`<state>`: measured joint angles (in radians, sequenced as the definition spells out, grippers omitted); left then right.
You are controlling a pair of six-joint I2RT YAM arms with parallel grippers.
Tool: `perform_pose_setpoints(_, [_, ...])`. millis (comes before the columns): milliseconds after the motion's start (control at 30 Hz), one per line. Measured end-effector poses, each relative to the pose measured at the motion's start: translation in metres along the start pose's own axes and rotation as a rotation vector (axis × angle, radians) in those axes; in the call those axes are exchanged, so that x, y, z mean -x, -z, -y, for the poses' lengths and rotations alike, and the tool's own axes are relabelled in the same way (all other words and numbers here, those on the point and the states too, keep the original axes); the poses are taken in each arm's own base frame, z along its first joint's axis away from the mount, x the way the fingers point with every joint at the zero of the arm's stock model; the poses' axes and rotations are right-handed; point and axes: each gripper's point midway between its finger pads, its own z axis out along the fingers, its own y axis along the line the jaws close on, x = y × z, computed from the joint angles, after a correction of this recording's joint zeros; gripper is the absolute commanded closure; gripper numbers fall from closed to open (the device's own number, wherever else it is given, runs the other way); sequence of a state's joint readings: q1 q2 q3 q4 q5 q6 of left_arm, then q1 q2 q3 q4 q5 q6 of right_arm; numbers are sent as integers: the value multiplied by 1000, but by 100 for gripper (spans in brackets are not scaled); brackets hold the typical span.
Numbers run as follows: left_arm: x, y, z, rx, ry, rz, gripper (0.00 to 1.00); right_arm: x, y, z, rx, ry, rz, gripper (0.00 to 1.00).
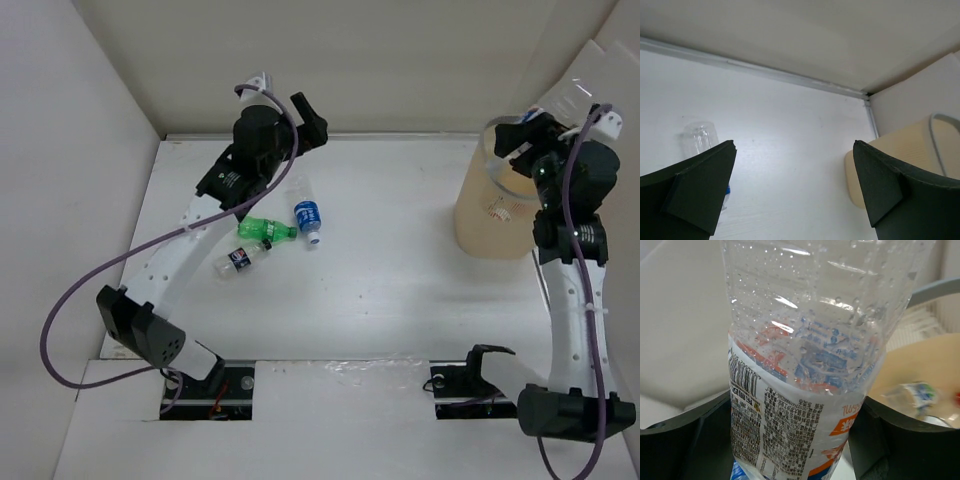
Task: Put the plastic bottles in the bin
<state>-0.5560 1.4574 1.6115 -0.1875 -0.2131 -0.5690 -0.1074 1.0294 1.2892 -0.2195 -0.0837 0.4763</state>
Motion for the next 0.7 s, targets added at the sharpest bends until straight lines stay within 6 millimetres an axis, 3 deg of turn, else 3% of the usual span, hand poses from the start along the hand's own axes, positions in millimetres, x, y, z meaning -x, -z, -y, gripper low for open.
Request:
perform_pose_setpoints(33, [-9, -7, -4, 18, -9, -23, 0, 5, 0, 12, -50, 1, 9, 88])
perform_pose_setpoints(67, [-20, -14, -9, 37, -21, -51, 0, 9, -1, 24, -100, 1, 15, 70])
perform_pose_setpoints(167, [-50, -38, -21, 86, -46, -128, 0, 18, -9, 59, -226, -4, 14, 2])
perform_pose_setpoints(267, [-79, -58, -35, 129, -73, -196, 0, 20, -21, 86, -326, -13, -9, 0])
perform_pose_setpoints(400, [-112, -77, -56, 185, -98, -278, 0, 18, -29, 106, -432, -23, -43, 0])
perform_pose_setpoints(533, [-133, -87, -73, 225, -110, -333, 0, 32, -22, 113, -508, -26, -16, 0])
perform_pose_setpoints(700, [-148, -103, -83, 247, -120, -381, 0, 50, -8, 105, -514, -37, 43, 0])
